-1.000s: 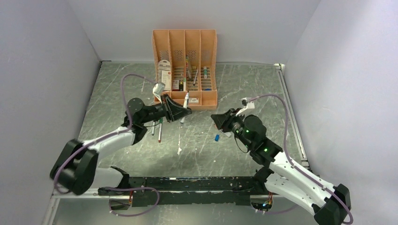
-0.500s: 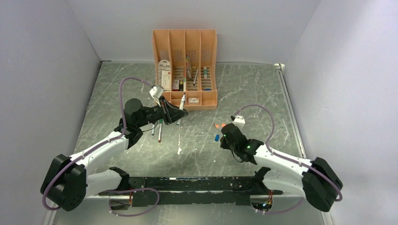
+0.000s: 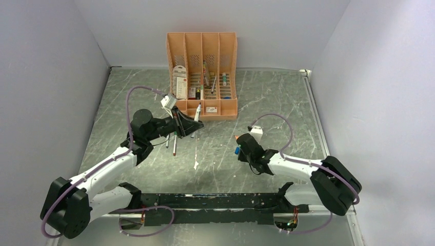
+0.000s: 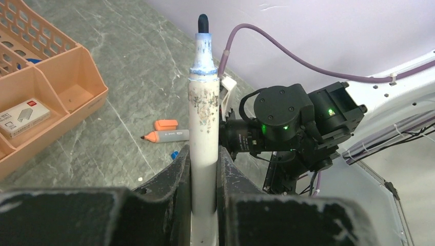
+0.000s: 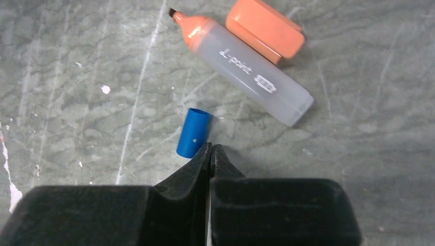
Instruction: Insert the pens into the pen caps
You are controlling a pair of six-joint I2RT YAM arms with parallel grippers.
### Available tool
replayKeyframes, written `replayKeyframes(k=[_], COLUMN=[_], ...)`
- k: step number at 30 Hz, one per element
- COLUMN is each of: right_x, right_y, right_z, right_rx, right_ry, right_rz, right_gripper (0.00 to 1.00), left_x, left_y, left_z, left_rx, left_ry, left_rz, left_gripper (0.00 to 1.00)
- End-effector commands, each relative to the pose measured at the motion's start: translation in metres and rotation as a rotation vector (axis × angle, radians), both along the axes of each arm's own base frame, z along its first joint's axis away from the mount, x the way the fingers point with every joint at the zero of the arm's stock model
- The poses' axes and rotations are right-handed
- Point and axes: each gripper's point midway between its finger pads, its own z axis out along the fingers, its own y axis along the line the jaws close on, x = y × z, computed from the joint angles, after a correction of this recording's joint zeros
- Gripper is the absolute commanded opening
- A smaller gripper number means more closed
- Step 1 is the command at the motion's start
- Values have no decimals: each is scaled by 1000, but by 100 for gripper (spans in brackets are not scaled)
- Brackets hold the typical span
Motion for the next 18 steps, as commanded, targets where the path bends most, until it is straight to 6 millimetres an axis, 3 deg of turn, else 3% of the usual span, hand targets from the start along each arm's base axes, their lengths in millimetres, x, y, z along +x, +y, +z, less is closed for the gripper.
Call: replayKeyframes(k=[1,9,18], right_x=[12,13,37], right_y=[16,34,50], right_z=[6,1,12], right_rx=[26,53,11], right_ry=[-26,-10,-40], right_rz=[41,117,150], right_gripper=[0,0,0], left_x=[-6,-3,-1], left_y=[-3,-2,-2], left_z=[-3,-4,-12], left_rx=[9,18,44], left_ry=[10,7,27], left_rz=[-39,-24,-15], left_gripper=[7,7,7])
